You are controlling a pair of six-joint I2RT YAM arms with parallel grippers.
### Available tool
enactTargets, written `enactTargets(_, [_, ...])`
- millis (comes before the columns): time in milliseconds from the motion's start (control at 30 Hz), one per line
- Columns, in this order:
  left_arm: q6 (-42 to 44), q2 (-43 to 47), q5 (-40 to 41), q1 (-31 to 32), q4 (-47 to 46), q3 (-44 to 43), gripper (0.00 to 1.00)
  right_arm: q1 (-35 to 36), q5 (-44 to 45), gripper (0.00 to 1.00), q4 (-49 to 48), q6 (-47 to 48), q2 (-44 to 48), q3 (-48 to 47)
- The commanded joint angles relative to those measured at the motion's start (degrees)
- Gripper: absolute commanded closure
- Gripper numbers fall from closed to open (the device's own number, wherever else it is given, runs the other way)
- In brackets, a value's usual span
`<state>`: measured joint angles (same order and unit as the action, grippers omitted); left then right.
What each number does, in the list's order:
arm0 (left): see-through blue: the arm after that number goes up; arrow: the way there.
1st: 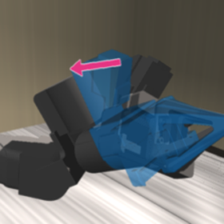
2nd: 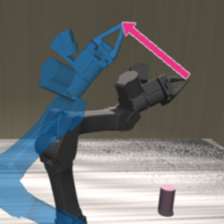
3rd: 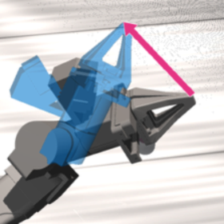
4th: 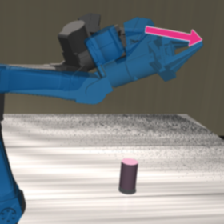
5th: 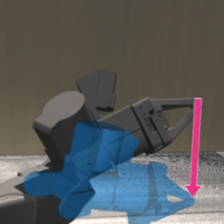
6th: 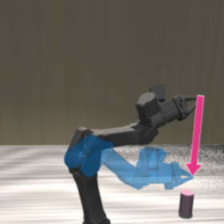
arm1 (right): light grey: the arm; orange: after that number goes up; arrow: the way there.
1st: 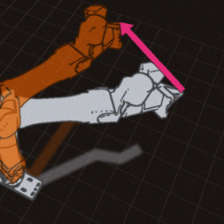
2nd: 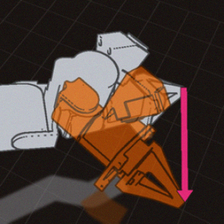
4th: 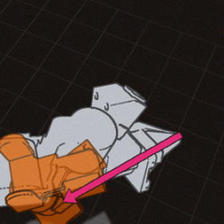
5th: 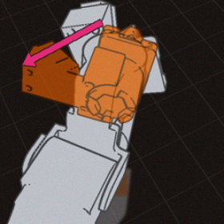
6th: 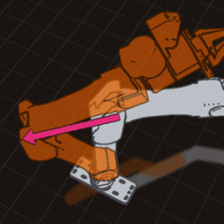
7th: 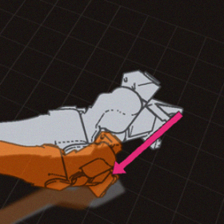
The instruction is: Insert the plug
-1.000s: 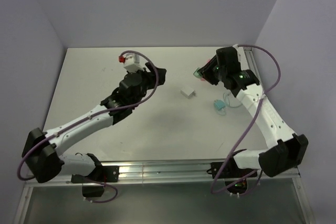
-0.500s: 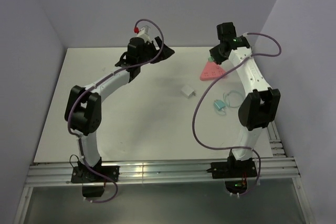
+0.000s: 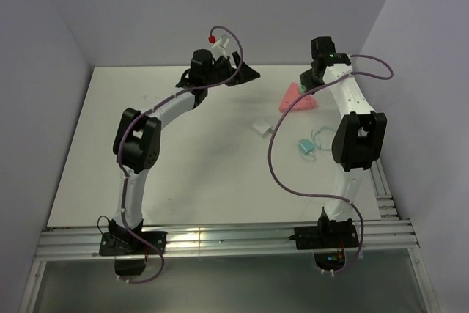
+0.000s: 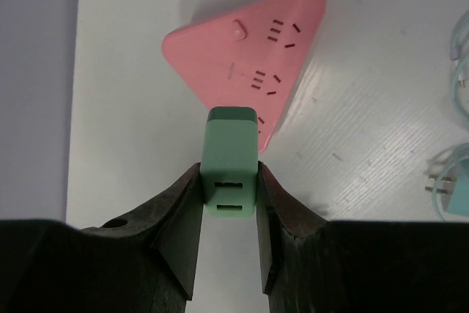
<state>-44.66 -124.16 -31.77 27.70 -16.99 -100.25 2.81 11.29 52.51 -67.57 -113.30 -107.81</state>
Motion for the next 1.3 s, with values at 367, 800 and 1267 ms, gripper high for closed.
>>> enactTargets(367, [2.30, -14.70, -7.79, 3.23, -18.35, -11.37, 0.21, -6.59, -8.12, 1.00, -9.09, 10.08, -2.89, 5.15])
enactTargets(800, [0.91, -19.54, 11.37, 7.19, -16.75, -11.56, 0.19, -7.47, -6.98, 1.00, -24.11, 12.11, -5.09, 7.79])
enactTargets(1267, [-5.86, -21.48, 14.09, 7.10, -13.86, -13.40, 0.20, -9.75, -11.02, 1.00, -21.14, 13.87, -14.75, -2.83])
